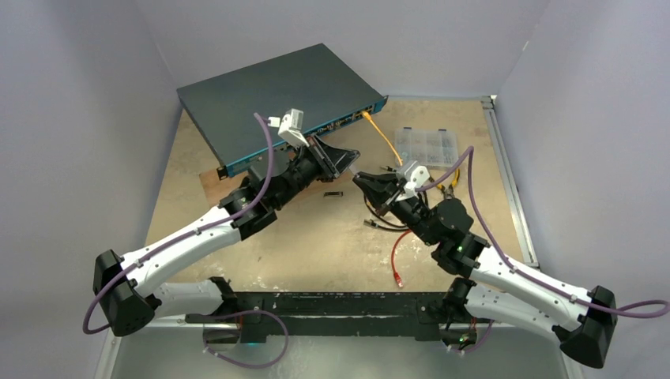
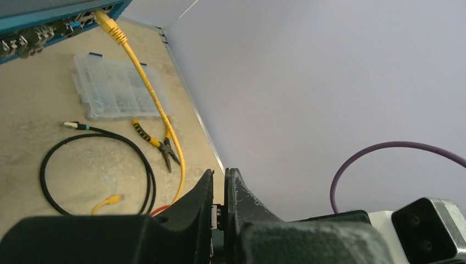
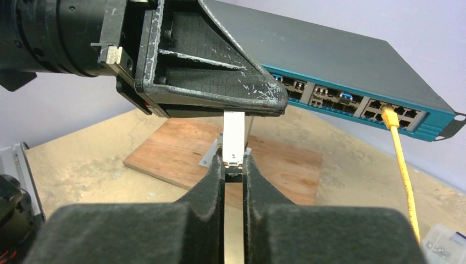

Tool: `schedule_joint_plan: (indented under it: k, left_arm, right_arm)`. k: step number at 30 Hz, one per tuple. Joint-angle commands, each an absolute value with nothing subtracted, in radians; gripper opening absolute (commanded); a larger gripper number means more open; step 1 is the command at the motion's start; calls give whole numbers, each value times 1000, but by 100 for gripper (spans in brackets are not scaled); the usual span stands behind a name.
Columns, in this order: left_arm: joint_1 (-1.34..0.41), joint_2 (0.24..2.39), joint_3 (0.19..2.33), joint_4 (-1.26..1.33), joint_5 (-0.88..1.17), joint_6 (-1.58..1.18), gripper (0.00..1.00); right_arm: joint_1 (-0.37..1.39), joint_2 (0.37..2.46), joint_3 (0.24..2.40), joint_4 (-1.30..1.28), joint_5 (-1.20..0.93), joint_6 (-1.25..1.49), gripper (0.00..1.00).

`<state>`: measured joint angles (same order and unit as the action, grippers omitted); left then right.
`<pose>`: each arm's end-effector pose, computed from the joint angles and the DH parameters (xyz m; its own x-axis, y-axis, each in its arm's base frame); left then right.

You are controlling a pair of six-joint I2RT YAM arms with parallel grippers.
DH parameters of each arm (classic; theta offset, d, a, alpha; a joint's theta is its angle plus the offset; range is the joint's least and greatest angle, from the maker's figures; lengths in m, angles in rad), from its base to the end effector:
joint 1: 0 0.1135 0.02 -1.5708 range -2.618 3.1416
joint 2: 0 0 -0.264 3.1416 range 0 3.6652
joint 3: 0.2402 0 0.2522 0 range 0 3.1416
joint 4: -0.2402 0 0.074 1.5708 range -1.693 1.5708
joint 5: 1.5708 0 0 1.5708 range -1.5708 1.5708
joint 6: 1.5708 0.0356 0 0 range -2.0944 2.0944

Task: Insert the plug into the switch port
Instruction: Adjust the plug.

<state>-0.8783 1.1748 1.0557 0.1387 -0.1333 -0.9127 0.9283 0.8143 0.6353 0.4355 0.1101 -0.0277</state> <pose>0.1810 -0.2108 0.3897 -0.5287 -0.5908 -0.6094 0.4246 0.4376 -0.7926 0.1208 0.1548 0.3487 0.1722 0.1842 -0.9677 -0.7276 0.6860 0.0011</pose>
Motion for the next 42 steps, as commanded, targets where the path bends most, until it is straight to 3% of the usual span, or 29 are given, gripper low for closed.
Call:
schedule_joint_plan:
  k: [1,6,9,23,42]
  left_arm:
    - [-866,1131,992,268,-110,-1039,0]
    - [-855,1091,907,353,-131,-1175,0]
    - [-839,1084,876,392,-113,-1231,0]
    - [-810,1120,825,512,-22,-1352,0]
    - [-810,1134,816,536,-5,-1360,0]
  right_arm:
    - [925,774,586,578,97,-84,13]
    - [925,706,461,754,78,-175,41]
    - [925,679,401,838,40,-211,49]
    - [925,747,374,996,-18,-273,49]
    - [925,884,440,1109,6,-268,40]
